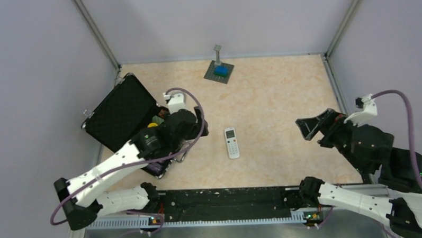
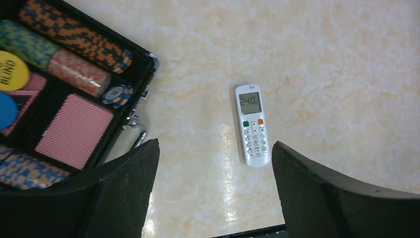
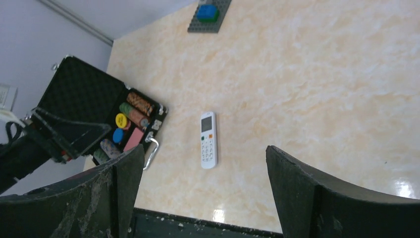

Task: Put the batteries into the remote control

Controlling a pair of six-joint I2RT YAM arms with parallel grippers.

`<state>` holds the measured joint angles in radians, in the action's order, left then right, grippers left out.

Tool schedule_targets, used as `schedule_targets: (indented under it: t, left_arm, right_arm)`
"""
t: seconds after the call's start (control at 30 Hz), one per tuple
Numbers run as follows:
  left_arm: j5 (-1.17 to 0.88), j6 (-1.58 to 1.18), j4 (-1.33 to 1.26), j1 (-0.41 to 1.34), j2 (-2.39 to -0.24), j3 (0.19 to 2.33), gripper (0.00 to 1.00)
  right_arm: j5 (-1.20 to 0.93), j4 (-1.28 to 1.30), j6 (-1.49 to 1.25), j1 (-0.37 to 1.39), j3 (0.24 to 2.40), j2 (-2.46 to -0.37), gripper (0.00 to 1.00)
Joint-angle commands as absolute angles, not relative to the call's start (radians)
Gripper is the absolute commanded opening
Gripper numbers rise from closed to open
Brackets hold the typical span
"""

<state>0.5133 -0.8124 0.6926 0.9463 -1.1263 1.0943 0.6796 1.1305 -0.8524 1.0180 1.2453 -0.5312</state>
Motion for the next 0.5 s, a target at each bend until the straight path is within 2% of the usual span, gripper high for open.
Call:
schedule_targets:
  t: [0.0,0.27,0.47]
  left_arm:
    - [0.666,-0.775,0.809,0.948,-0.936,1.062,0.88]
    - [0.832,-0.663,0.827,0.948,-0.589,1.06,0.88]
    - [0.918,-0.652,0.818,0.948,-0.446,1.066,0.88]
  right_arm:
    - [0.823,1.163,-0.698,1.011,1.372,-0.518,0.91]
    - [0.955,1.118,-0.531,1.014,1.474,-0.452,0.99]
    - [0.984,1.067,-0.483,1.013,1.48,-0.414,0.99]
